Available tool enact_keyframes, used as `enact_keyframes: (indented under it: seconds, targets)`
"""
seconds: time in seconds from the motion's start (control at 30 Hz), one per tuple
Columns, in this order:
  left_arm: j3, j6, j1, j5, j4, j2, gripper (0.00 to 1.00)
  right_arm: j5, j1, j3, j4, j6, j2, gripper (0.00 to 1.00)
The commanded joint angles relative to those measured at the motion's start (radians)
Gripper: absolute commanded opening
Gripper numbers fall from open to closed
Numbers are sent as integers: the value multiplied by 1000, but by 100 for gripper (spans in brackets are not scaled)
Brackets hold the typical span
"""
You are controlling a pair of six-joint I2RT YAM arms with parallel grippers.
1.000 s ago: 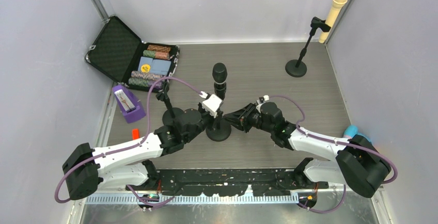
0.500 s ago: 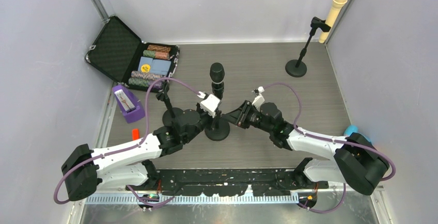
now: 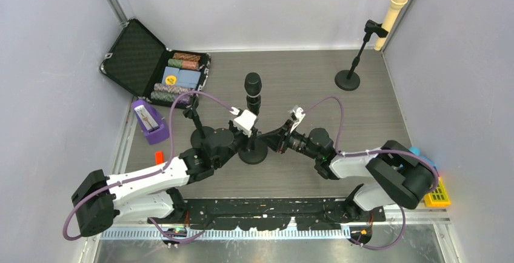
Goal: Remove the microphone from the stand
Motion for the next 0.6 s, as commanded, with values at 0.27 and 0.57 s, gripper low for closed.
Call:
enact_keyframes:
  seconds: [0.27,0.57]
  targets:
    - [-19,29,-10,47,19,-17,0,-203,12,-19,283,-592,173,0]
    - [-28,37,-10,44,22,-30,0,-113,11,-15,308,-702,194,26]
